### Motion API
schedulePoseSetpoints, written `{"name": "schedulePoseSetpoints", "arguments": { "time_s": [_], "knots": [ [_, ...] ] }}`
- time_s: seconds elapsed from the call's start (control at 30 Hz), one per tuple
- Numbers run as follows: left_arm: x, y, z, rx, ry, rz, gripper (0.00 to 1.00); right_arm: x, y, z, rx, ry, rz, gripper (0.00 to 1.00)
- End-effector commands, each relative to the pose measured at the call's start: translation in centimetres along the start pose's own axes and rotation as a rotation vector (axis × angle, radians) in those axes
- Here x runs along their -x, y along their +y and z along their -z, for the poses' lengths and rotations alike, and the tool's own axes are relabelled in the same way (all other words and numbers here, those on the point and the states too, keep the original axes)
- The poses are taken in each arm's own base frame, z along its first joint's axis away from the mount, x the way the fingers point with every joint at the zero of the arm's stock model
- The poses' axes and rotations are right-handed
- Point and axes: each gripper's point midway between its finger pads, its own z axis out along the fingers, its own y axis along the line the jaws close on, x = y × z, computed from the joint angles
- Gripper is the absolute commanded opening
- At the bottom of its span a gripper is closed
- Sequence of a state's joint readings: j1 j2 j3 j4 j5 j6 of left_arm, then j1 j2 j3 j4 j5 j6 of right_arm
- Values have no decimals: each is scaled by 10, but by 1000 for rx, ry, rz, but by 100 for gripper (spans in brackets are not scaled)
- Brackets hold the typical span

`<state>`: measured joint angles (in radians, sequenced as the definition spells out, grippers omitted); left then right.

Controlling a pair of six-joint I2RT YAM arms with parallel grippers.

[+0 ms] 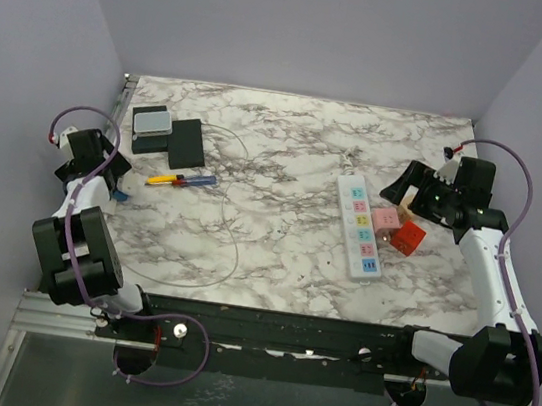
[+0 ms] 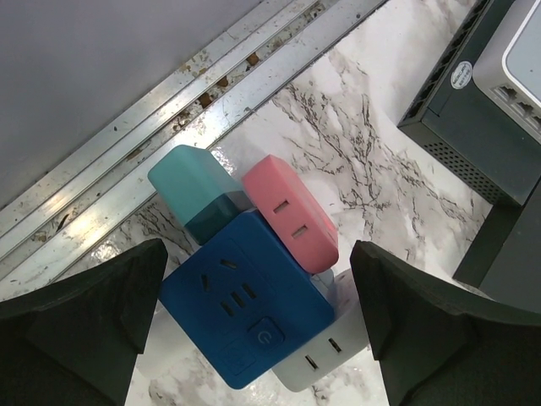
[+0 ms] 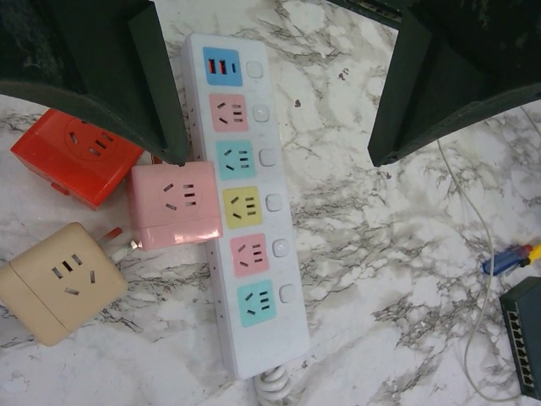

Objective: Pull the plug off the socket
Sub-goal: Move the socket to the center of the board.

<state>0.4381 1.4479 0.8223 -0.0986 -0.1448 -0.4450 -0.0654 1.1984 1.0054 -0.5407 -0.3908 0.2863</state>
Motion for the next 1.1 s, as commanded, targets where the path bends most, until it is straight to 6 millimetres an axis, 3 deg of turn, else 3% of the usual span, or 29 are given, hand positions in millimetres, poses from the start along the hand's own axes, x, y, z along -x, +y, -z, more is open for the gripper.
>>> {"name": "schedulePoseSetpoints", "arguments": {
  "time_s": [0.0, 0.3, 0.6, 0.83, 1.07],
  "knots": [
    [-18, -2, -9, -36, 77, 8, 99, -1, 4, 4, 29, -15, 25, 100],
    [-28, -8, -13, -73, 121, 14, 97, -1, 3, 3, 23, -17, 25, 100],
    [-15, -16, -5, -98, 75, -15, 76, -2, 1, 2, 17, -16, 22, 100],
    [-7, -41, 13, -161, 27, -89, 59, -1, 0, 4, 8, -18, 19, 100],
    [-7, -76, 37, -237, -28, -218, 51, -1, -1, 4, -3, -18, 16, 100]
  ]
}}
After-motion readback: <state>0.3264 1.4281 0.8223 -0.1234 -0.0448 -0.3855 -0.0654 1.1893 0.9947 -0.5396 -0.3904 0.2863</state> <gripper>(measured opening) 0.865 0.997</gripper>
